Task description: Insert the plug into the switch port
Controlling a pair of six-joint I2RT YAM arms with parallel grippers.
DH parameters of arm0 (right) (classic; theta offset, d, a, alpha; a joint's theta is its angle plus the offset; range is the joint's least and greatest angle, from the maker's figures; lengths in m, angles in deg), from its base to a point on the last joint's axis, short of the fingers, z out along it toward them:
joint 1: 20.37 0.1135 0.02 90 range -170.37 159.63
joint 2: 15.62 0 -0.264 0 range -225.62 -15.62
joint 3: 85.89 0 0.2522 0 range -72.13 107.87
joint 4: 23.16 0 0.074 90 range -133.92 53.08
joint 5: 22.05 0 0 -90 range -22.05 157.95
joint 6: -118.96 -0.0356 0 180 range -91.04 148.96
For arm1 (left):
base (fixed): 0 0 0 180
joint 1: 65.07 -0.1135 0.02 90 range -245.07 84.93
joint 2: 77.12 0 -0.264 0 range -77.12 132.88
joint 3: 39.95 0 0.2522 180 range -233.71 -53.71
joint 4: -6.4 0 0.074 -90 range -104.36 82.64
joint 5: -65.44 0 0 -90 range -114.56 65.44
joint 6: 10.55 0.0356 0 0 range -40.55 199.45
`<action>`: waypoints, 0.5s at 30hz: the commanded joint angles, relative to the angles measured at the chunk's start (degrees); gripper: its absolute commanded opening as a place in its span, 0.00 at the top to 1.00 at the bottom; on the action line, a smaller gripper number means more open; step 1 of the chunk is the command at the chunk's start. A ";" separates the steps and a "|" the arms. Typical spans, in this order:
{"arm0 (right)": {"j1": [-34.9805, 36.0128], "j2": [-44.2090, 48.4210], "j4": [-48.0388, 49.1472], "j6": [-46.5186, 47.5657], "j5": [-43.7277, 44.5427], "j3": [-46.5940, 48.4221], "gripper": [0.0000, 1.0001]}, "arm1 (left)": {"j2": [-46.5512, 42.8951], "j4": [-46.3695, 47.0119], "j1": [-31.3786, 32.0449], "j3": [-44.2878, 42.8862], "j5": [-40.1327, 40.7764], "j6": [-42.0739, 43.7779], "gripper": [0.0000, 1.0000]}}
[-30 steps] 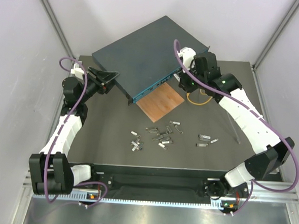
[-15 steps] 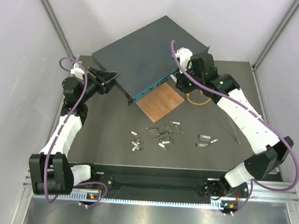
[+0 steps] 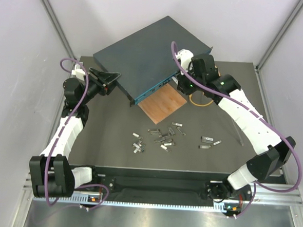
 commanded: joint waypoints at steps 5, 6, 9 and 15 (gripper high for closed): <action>1.01 0.05 2.70 -0.44 0.71 3.88 1.00 | -0.05 1.45 1.95 -1.26 -0.42 4.65 0.89; 1.01 -0.13 2.79 -0.53 0.70 3.88 1.00 | 0.04 1.54 2.04 -1.27 -0.43 4.74 0.89; 1.01 -0.39 2.96 -0.53 1.05 4.23 1.00 | 0.04 1.63 1.95 -1.35 -0.43 4.65 0.89; 1.01 -1.09 2.70 -0.62 0.36 4.67 1.00 | 0.13 1.71 1.95 -1.35 -0.42 4.74 0.89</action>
